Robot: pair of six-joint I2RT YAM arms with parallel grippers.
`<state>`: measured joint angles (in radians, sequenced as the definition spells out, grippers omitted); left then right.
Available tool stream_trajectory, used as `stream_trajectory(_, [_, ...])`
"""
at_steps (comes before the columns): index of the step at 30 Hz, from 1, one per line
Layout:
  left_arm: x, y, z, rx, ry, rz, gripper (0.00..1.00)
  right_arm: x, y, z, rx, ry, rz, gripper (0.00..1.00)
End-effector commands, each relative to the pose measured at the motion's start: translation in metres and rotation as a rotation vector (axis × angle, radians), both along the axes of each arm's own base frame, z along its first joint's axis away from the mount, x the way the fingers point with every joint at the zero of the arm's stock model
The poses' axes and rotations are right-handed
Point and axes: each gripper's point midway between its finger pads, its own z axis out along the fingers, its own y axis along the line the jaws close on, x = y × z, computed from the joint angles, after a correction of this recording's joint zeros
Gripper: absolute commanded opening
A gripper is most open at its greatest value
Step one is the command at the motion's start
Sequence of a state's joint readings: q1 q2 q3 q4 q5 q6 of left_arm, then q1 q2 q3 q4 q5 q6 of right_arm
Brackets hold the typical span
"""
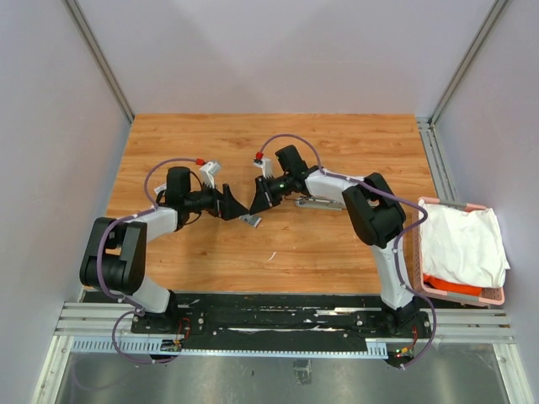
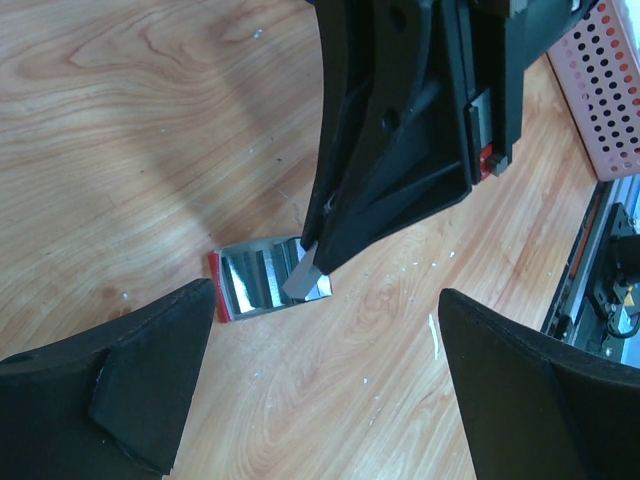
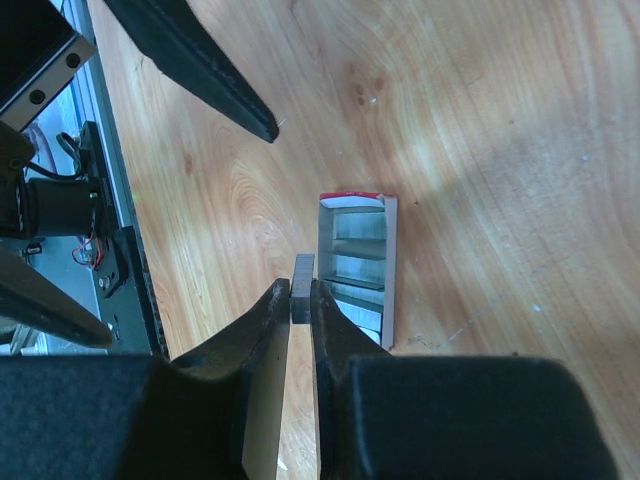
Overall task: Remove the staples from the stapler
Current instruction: Place the staple in the staple box.
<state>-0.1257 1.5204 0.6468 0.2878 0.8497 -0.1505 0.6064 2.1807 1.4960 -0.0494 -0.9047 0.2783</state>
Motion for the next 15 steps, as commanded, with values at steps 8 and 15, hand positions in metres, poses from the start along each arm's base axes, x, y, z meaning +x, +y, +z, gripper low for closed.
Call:
stream_trajectory(8, [-0.003, -0.003, -0.003, -0.038, -0.007, -0.014, 0.98, -0.007, 0.014, -0.003, -0.003, -0.015, 0.055, 0.15])
stream_trajectory(15, [-0.006, -0.004, 0.001, -0.051, -0.022, -0.03, 0.98, -0.006, 0.014, -0.008, -0.017, -0.014, 0.058, 0.15])
